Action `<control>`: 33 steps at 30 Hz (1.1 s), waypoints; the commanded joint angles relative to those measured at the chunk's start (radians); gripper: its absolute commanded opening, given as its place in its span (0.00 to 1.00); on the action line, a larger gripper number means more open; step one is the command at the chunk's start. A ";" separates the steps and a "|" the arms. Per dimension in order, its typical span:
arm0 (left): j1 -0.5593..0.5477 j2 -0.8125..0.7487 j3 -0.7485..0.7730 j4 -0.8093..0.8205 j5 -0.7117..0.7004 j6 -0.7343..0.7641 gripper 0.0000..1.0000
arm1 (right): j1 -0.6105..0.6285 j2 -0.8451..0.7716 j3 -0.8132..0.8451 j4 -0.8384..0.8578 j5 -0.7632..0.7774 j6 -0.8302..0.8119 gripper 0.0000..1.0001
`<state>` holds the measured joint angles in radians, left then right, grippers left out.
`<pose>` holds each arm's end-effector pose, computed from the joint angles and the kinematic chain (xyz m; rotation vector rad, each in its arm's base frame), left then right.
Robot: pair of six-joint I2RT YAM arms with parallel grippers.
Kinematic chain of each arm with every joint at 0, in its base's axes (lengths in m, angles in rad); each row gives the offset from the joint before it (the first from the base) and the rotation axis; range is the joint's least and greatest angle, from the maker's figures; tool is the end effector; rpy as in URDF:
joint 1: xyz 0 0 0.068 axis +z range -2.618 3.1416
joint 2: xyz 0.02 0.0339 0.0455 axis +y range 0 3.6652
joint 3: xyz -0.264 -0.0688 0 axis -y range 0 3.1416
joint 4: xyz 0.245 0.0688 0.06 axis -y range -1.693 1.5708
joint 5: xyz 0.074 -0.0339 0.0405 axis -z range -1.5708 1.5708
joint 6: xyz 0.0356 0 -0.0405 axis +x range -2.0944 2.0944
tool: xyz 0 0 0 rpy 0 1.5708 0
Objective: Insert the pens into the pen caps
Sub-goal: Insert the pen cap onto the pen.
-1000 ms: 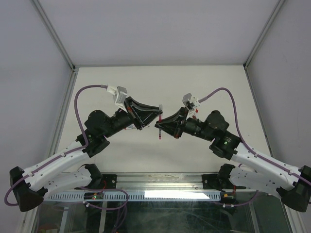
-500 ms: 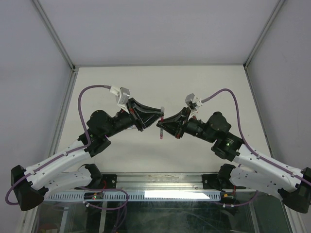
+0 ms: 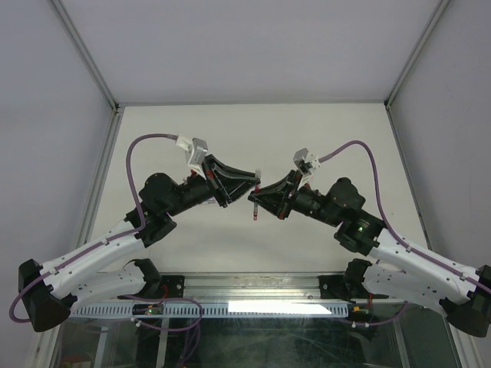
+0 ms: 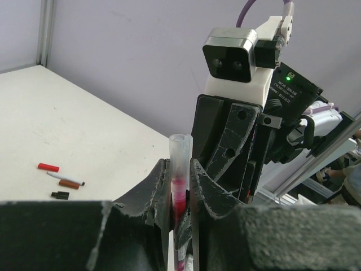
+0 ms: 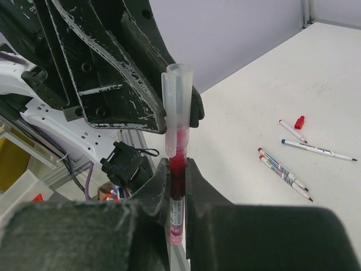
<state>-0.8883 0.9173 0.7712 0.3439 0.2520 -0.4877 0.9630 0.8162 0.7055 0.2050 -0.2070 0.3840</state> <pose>0.1300 -0.1740 0.3681 0.5233 1.4176 -1.3033 0.1069 0.1664 0.3487 -0.6306 1.4784 1.2243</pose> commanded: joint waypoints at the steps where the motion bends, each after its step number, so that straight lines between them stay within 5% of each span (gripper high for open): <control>1: -0.002 0.011 0.007 -0.019 0.038 -0.002 0.19 | -0.003 -0.027 0.013 0.090 0.049 0.007 0.00; 9: -0.002 0.004 0.015 -0.013 0.017 -0.015 0.45 | -0.003 -0.019 0.016 0.079 0.052 0.005 0.00; 20: -0.002 0.002 0.098 -0.006 -0.100 -0.023 0.68 | -0.003 0.016 0.026 0.052 -0.027 0.006 0.00; 33: 0.000 0.022 0.141 -0.046 -0.050 0.004 0.68 | -0.003 0.028 0.042 0.083 -0.144 -0.007 0.00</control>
<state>-0.8890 0.9451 0.8803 0.2913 0.1589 -0.5079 0.9611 0.8585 0.7059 0.2195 -0.2947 0.3870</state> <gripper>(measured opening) 0.677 0.064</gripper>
